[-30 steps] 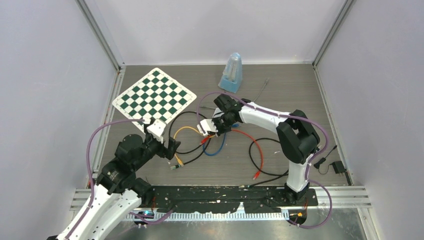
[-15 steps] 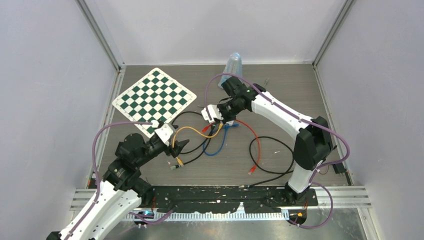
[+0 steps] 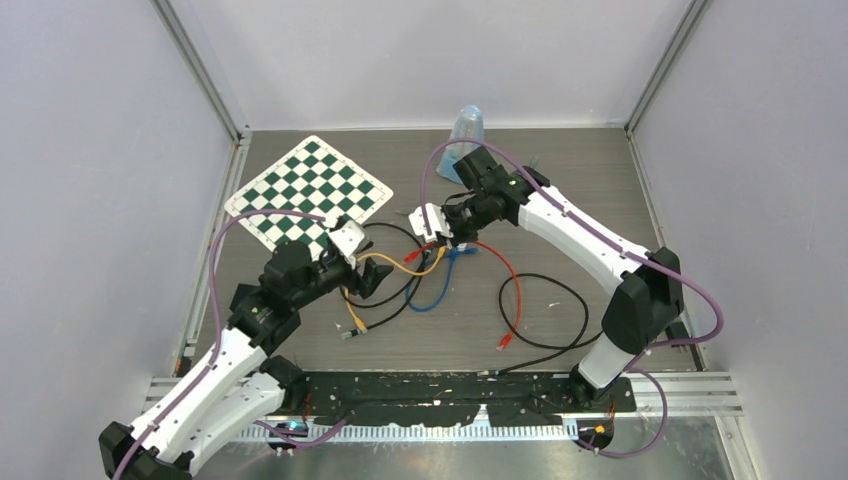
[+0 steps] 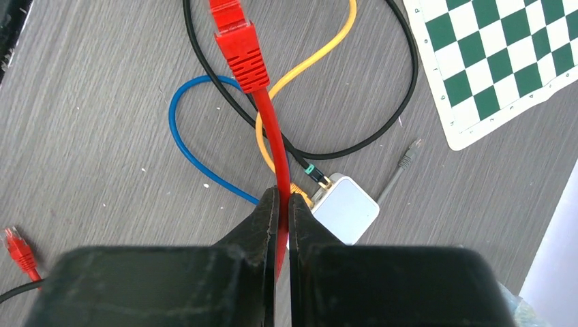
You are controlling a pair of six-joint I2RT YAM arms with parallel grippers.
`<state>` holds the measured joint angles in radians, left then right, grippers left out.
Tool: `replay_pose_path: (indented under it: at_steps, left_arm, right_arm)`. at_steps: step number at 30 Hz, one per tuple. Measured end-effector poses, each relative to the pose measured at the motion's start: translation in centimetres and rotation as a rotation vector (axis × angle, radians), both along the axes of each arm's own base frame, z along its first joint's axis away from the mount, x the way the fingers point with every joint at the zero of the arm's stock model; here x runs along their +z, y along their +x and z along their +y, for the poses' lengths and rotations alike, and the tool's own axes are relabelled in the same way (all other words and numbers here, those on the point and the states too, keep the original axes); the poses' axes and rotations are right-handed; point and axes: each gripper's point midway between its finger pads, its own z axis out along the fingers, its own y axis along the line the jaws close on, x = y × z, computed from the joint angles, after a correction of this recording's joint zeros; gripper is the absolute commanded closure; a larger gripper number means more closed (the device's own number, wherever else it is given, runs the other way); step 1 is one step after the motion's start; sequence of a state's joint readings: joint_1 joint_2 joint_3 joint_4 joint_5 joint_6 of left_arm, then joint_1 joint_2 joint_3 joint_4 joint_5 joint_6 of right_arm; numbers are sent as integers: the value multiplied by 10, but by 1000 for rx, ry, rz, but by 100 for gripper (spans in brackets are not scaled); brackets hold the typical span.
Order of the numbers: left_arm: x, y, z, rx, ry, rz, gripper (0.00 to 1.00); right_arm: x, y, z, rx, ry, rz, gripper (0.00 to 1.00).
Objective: Insert the plug into the switch port
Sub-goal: Pick up the connector from the center of the board.
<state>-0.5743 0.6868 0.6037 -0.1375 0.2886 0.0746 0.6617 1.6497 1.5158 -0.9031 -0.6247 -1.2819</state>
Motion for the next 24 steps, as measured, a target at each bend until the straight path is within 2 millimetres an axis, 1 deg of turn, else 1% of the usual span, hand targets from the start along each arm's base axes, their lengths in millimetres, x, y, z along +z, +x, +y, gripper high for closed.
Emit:
replay_pose_path:
  at_steps: [7, 11, 14, 18, 23, 24]
  left_arm:
    - [10, 4, -14, -22, -39, -26, 30]
    - [13, 3, -25, -45, -30, -45, 30]
    - [12, 2, -32, -60, -20, -54, 34]
    - [7, 5, -36, -54, -5, -54, 36]
    - [9, 11, -33, -24, -3, -66, 47]
    - [9, 11, -33, -19, -2, -69, 47]
  right_arm:
    - [2, -3, 3, -44, 17, 53, 95]
    - [1, 1, 3, -75, 13, 75, 95]
    - [-2, 0, 4, -88, 11, 99, 95]
    - [-7, 0, 6, -106, 3, 130, 95]
    - [-14, 2, 8, -125, -6, 159, 95]
    - [-14, 2, 8, -127, -8, 161, 95]
